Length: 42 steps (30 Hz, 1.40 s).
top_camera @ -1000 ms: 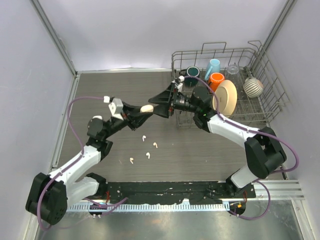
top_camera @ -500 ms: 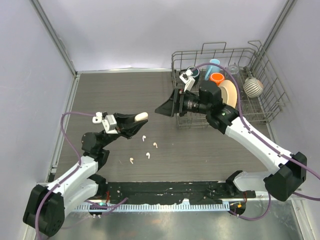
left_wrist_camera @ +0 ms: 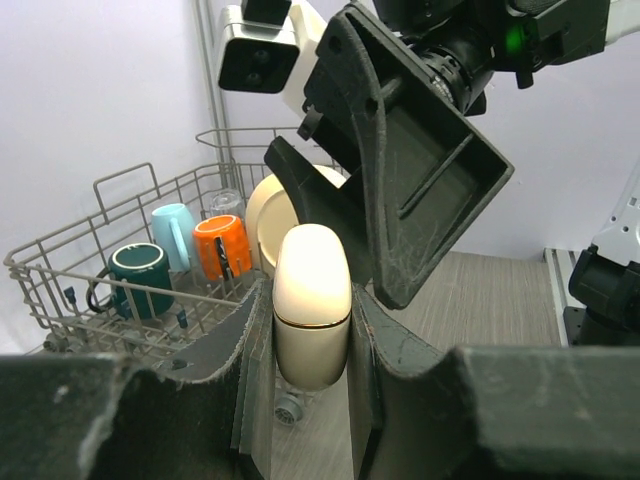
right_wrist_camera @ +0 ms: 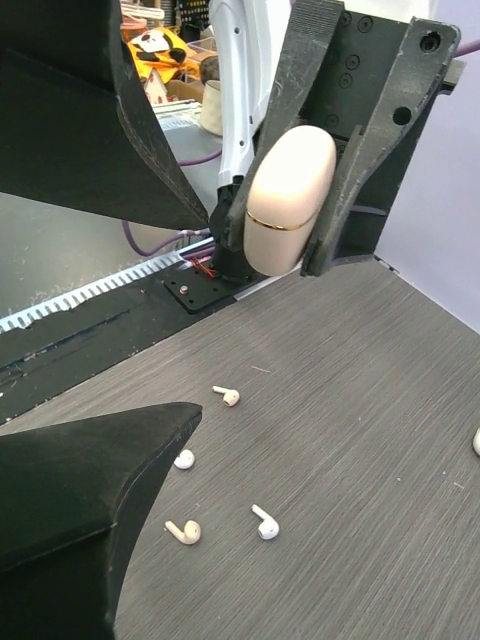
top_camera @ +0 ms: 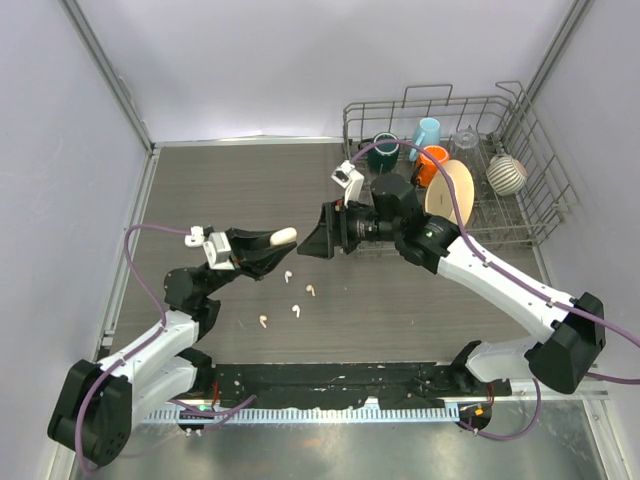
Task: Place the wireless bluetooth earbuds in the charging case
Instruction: Open the charging case.
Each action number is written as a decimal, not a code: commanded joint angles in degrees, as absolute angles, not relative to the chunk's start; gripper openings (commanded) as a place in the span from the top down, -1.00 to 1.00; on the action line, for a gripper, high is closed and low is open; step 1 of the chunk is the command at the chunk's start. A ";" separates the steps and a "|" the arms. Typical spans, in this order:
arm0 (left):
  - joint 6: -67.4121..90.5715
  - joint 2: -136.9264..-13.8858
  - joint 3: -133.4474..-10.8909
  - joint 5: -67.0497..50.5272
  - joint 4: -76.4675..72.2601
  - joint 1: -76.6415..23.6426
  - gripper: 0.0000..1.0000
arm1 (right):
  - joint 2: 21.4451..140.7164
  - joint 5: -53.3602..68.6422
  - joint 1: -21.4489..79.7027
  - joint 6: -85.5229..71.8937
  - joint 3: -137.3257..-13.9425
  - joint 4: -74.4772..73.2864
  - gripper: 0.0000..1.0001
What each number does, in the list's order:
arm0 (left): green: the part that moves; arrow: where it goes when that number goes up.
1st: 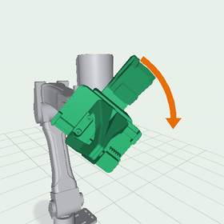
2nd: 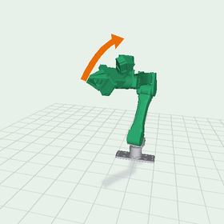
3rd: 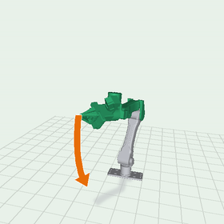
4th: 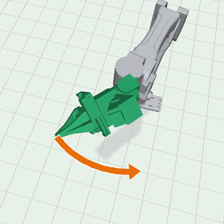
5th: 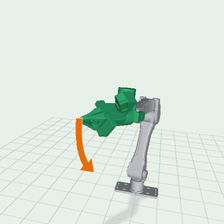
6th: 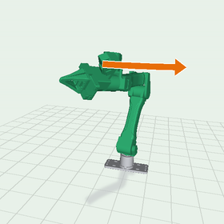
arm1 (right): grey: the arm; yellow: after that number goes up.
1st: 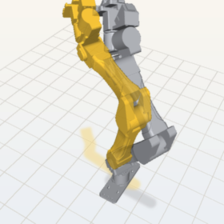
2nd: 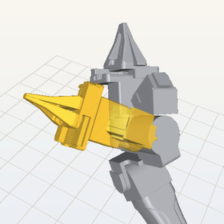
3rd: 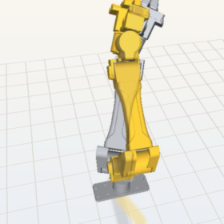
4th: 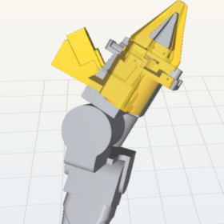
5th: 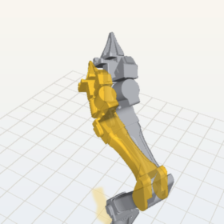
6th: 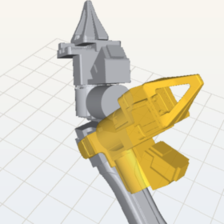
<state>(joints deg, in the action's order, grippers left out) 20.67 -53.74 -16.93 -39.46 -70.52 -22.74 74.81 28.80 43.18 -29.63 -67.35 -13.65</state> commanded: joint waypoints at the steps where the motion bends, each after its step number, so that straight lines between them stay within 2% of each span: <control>1: 20.83 -52.47 -16.44 -40.43 -74.36 -22.50 1.00 | 75.50 28.91 43.59 -30.76 -70.40 -9.49 -0.50; 31: 25.66 -53.61 -17.67 -50.36 -76.90 -22.50 1.00 | 78.57 29.97 43.59 -42.45 -68.20 3.60 -0.48; 42: 23.73 -53.26 -16.00 -44.31 -75.06 -22.50 1.00 | 78.58 32.25 43.51 -44.38 -68.29 6.59 -0.49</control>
